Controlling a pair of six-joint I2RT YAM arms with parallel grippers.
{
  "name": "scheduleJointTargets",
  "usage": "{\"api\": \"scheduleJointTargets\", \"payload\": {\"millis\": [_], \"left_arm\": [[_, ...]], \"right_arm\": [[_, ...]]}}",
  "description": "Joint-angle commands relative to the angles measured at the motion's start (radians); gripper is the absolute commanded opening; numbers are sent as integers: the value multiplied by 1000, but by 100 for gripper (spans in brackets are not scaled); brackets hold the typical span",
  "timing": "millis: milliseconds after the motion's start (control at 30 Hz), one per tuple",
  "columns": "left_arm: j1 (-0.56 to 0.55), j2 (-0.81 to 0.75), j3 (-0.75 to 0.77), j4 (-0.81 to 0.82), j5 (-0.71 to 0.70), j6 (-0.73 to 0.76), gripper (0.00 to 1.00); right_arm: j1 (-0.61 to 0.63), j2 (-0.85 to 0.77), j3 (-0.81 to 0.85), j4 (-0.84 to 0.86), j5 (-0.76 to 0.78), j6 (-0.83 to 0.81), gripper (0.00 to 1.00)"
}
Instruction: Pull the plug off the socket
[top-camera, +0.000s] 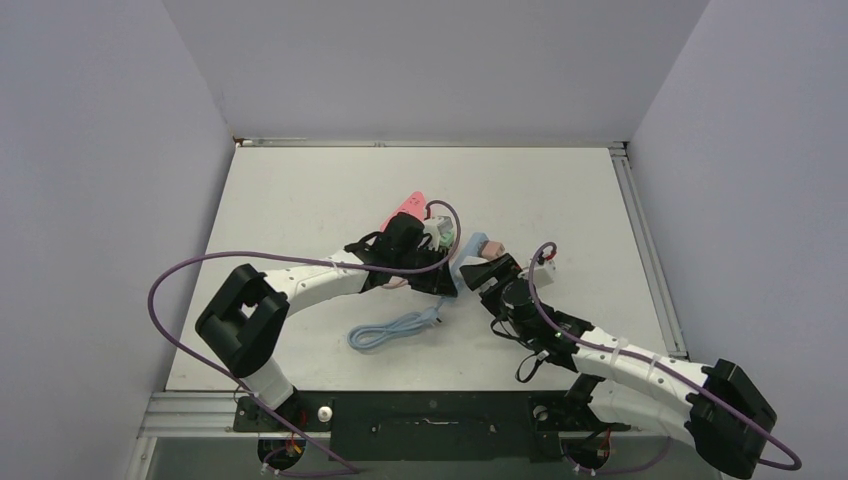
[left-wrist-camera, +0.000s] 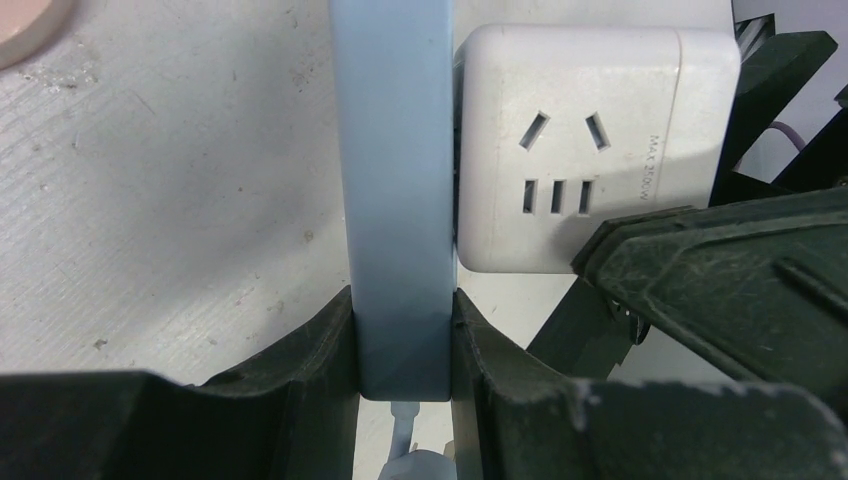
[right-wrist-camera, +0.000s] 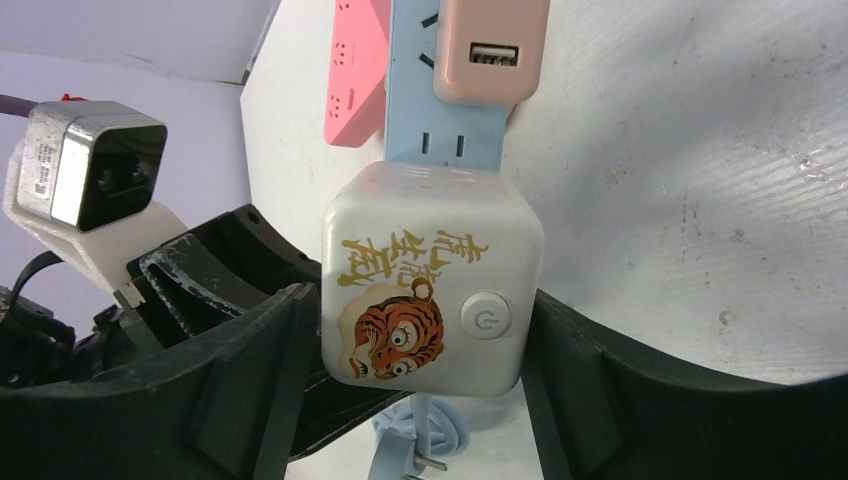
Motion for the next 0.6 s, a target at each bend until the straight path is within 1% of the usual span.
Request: {"api": "scheduleJointTargets", "payload": {"millis": [0,200,467,567], "left_arm": [[6,-74,22,111,56,-20,0],[7,-76,20,111,56,-22,0],[7,-75,22,111,60,-24,0],[6,-75,21,111,60,-24,0]], "right_arm": [[3,-66,22,-25,67,0,72],[2,-73,66,-100,95,-29,73],[-24,-80,50,-88,80,-27,71],[-30,-80,39,-83,72,-19,69]]}}
